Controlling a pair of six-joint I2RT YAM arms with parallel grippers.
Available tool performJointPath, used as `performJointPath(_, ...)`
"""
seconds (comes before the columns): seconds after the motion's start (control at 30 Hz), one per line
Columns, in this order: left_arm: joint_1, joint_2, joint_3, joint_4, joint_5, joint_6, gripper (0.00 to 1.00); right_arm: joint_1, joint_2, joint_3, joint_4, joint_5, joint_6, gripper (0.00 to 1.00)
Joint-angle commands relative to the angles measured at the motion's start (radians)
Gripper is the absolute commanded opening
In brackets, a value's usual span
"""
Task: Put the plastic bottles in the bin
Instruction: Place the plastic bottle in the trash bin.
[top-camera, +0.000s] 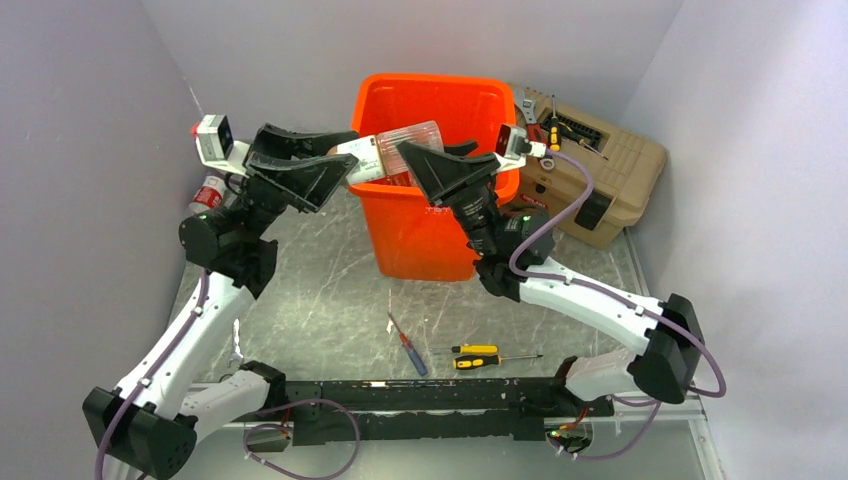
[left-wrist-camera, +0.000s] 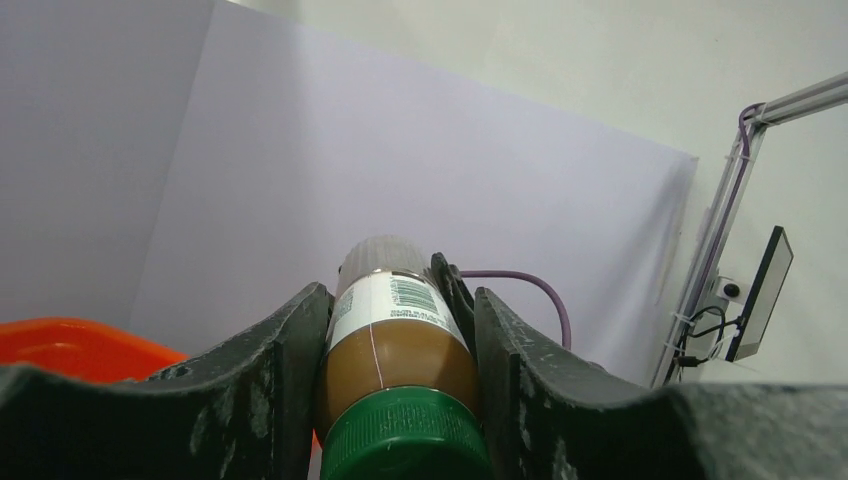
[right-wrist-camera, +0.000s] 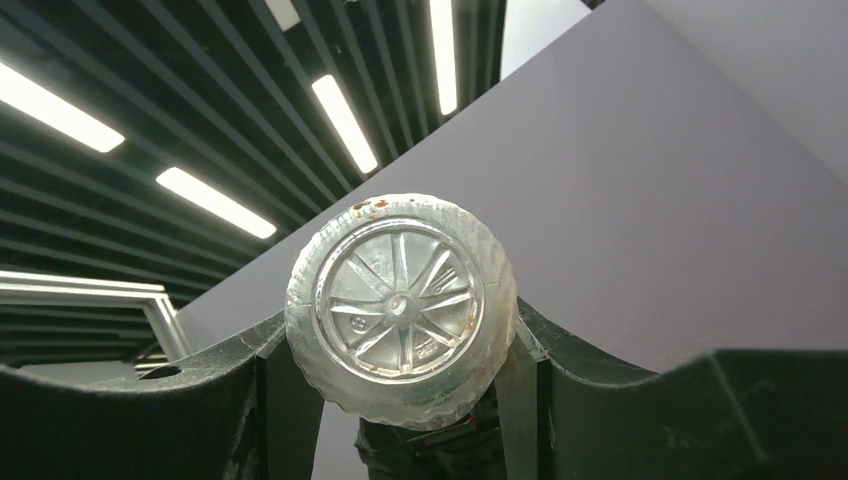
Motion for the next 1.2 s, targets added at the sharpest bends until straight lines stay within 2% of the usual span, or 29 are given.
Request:
performJointPath(0.0, -0.01, 0.026, 0.031, 0.054, 0.001, 0.003, 0.42, 0.001, -0.076, -0.013, -0.05, -0.064, -0.009, 0.36)
performJointPath(0.1, -0.013, 0.037, 0.027, 0.065, 0.005, -0.002, 0.23, 0.0, -0.104, -0.036, -0.071, -0.079, -0.026, 0.38)
performJointPath(0.13, -0.012, 0.038, 0.032, 0.051, 0.013, -0.002, 0.17, 0.0, -0.123, -0.041, -0.087, -0.09, -0.036, 0.42)
performJointPath(0.17, -0.013, 0.038, 0.044, 0.018, 0.028, 0.003, 0.09, -0.002, -0.139, -0.042, -0.115, -0.11, -0.048, 0.48)
performJointPath(0.23, -0.013, 0.032, 0.085, -0.1, 0.076, 0.026, 0.0, -0.013, -0.191, -0.036, -0.221, -0.163, -0.095, 0.71)
performJointPath(0.3, -0.013, 0.02, 0.135, -0.234, 0.129, 0.069, 0.0, -0.024, -0.256, -0.007, -0.408, -0.192, -0.163, 0.81)
performJointPath(0.37, -0.012, 0.014, 0.164, -0.311, 0.171, 0.097, 0.0, -0.036, -0.309, 0.033, -0.595, -0.216, -0.229, 0.86)
performJointPath(0.47, -0.012, 0.011, 0.177, -0.337, 0.218, 0.087, 0.0, -0.051, -0.358, 0.105, -0.8, -0.248, -0.291, 0.92)
performJointPath(0.53, -0.012, 0.018, 0.186, -0.335, 0.257, 0.061, 0.0, -0.058, -0.381, 0.158, -0.941, -0.257, -0.32, 0.99)
performJointPath(0.6, -0.012, 0.026, 0.221, -0.384, 0.319, 0.066, 0.0, -0.061, -0.407, 0.22, -1.112, -0.257, -0.32, 0.99)
performJointPath(0.7, -0.012, 0.041, 0.304, -0.573, 0.433, 0.122, 0.0, -0.062, -0.444, 0.323, -1.414, -0.257, -0.32, 0.99)
performJointPath(0.77, -0.013, 0.055, 0.321, -0.625, 0.496, 0.131, 0.0, -0.062, -0.482, 0.35, -1.539, -0.257, -0.32, 0.99)
performJointPath(0.87, -0.012, 0.074, 0.309, -0.584, 0.554, 0.071, 0.0, -0.061, -0.52, 0.395, -1.653, -0.257, -0.32, 0.99)
performJointPath(1.03, -0.012, 0.123, 0.305, -0.444, 0.641, -0.076, 0.0, -0.062, -0.46, 0.536, -1.8, -0.257, -0.32, 0.99)
performJointPath(1.17, -0.012, 0.169, 0.352, -0.529, 0.687, -0.083, 0.0, -0.062, -0.351, 0.636, -1.872, -0.257, -0.32, 0.99)
